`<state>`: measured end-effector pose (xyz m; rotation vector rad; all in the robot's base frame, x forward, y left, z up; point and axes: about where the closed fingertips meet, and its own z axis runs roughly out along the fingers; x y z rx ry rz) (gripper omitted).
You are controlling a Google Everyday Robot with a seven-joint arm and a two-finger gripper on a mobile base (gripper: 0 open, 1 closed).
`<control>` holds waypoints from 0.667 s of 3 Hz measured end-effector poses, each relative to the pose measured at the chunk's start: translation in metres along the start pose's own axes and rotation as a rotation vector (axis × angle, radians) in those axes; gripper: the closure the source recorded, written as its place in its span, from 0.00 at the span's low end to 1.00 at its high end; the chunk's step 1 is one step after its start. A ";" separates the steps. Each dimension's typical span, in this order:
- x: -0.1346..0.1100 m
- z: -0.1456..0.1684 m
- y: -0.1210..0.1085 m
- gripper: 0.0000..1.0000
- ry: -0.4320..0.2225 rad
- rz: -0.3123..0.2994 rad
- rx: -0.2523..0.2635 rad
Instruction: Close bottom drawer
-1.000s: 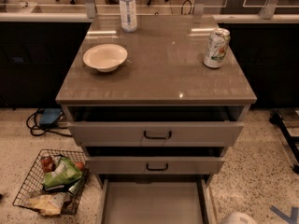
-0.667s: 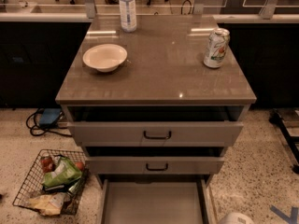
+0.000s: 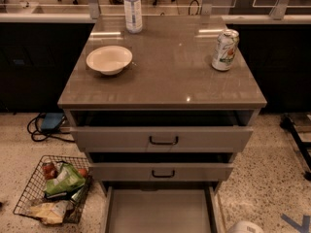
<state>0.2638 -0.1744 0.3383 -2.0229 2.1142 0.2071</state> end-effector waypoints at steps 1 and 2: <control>0.003 0.009 0.003 1.00 -0.006 0.005 -0.010; 0.014 0.030 0.013 1.00 -0.002 0.014 -0.023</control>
Offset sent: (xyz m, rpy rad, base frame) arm -0.0286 -0.0097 -0.0761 -0.0114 0.0311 0.0043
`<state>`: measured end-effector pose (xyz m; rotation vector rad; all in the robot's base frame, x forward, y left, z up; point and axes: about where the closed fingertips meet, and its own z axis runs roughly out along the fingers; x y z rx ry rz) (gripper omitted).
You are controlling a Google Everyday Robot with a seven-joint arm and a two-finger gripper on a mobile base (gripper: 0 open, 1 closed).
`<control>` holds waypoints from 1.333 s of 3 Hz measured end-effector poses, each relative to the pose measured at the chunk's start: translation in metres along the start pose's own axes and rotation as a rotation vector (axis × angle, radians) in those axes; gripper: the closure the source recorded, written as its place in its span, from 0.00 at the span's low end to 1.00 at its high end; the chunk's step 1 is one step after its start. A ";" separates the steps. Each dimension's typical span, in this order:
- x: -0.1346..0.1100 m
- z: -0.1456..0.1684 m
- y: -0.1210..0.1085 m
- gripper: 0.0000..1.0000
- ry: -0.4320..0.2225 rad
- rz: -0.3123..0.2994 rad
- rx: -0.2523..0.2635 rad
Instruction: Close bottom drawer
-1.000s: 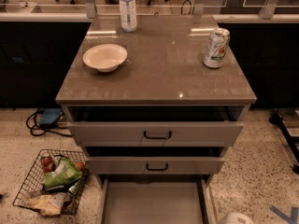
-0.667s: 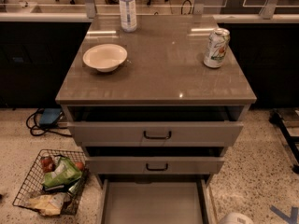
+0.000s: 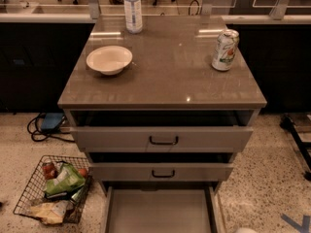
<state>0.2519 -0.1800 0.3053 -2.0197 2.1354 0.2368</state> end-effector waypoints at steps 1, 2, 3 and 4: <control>0.009 0.025 0.012 1.00 0.041 -0.009 -0.002; 0.014 0.055 0.025 1.00 0.117 -0.046 -0.005; 0.011 0.088 0.033 1.00 0.167 -0.097 -0.020; 0.009 0.111 0.038 1.00 0.174 -0.122 -0.037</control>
Offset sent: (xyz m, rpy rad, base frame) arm -0.0343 0.0041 -0.0945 -0.2272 -0.0137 0.1019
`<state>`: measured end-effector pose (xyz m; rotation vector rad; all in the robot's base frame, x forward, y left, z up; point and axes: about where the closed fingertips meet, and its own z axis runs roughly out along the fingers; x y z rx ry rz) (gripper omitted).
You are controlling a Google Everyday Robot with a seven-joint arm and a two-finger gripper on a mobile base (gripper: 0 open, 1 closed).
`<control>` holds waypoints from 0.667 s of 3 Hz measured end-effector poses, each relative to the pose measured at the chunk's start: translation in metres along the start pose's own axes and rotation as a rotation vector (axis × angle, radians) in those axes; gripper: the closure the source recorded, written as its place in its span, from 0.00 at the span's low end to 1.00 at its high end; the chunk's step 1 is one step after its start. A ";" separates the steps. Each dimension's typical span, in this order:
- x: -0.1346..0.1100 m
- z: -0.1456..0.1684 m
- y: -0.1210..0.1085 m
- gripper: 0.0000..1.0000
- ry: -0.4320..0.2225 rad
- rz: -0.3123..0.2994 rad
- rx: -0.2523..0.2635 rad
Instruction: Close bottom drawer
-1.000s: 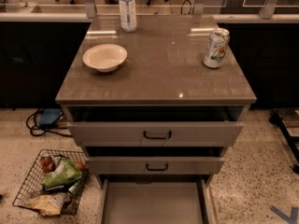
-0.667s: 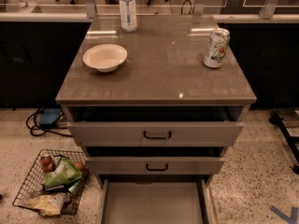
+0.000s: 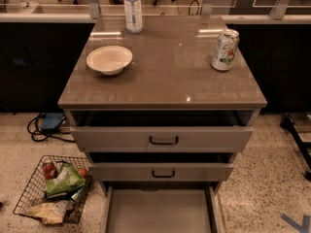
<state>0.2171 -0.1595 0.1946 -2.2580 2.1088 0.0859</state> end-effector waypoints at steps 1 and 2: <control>-0.005 0.017 -0.002 1.00 -0.022 -0.007 -0.007; -0.010 0.031 -0.006 1.00 -0.049 -0.006 -0.012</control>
Offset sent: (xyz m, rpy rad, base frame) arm 0.0166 0.0183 -0.0430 0.0786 0.0113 0.0047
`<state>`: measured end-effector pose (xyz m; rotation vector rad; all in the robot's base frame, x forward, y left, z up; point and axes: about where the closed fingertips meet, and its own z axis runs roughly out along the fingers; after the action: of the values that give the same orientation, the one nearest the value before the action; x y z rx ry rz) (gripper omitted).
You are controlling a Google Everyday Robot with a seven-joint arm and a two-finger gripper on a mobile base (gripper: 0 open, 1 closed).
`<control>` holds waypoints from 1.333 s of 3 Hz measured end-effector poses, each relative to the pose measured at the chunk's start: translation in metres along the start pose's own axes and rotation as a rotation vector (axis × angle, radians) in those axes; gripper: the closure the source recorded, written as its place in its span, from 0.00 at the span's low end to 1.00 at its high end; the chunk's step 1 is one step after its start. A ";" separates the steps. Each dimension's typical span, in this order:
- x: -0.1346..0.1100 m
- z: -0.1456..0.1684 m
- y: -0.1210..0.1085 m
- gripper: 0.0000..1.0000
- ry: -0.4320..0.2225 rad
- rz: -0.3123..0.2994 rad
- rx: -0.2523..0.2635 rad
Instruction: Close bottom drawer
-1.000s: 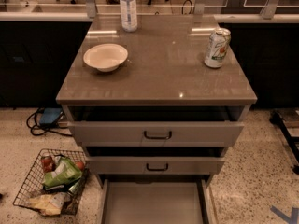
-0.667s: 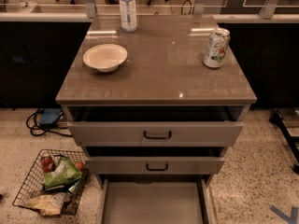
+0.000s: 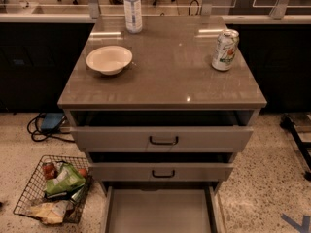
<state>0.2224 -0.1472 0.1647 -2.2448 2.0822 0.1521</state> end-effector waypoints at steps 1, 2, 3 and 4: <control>-0.007 0.018 -0.020 1.00 -0.031 -0.004 0.021; -0.008 0.021 -0.019 1.00 -0.036 -0.002 0.020; -0.013 0.041 -0.022 1.00 -0.079 0.014 0.010; -0.021 0.058 -0.026 1.00 -0.116 0.016 0.016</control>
Offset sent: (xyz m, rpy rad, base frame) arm 0.0367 0.0197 -0.0131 0.0386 -0.0557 0.0173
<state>0.2454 -0.1170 0.1091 -2.1563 2.0354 0.2591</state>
